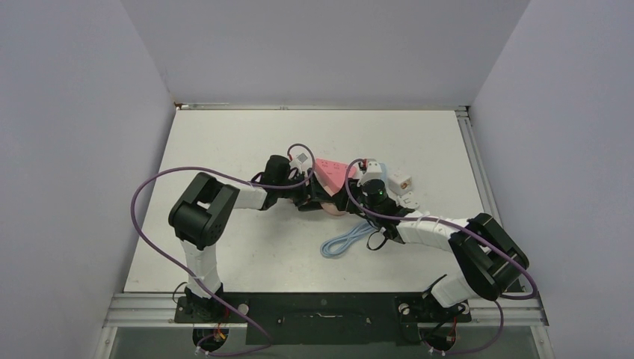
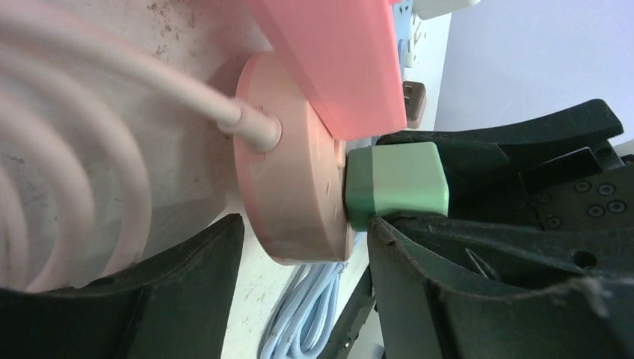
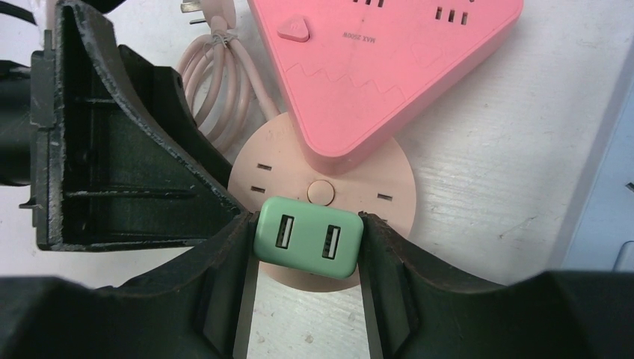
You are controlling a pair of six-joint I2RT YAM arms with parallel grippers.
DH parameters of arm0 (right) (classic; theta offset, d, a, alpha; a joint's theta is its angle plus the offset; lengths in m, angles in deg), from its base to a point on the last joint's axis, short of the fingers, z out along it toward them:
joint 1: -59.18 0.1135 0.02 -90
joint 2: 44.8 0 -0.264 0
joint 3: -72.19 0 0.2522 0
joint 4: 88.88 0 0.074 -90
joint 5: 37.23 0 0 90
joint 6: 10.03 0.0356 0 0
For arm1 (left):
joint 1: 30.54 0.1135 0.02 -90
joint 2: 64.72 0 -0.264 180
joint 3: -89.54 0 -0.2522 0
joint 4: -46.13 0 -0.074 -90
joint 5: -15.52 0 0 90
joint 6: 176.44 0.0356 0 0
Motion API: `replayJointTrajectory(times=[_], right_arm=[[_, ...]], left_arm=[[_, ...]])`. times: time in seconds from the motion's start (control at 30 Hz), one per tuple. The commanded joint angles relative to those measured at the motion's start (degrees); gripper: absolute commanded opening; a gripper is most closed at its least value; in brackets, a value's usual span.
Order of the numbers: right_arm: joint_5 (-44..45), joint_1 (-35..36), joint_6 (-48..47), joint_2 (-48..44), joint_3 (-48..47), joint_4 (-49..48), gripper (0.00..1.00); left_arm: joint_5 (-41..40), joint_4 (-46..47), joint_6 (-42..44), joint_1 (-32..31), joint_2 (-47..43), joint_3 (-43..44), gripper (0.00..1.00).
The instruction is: Pull the plug off the socket
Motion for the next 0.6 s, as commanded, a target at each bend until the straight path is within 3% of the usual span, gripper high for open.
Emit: replayJointTrajectory(times=[0.0, 0.5, 0.57], right_arm=[[-0.48, 2.58, -0.13, -0.3, -0.52, -4.65, 0.05], [3.61, 3.9, -0.93, 0.27, -1.08, -2.97, 0.05], [4.03, 3.91, -0.55, 0.31, -0.96, -2.81, 0.05]], left_arm=[[2.76, 5.9, -2.38, -0.14, 1.54, -0.18, 0.56], [3.53, 9.45, -5.58, -0.23, 1.96, -1.14, 0.0], [3.43, 9.49, -5.68, -0.23, 1.83, -1.27, 0.0]])
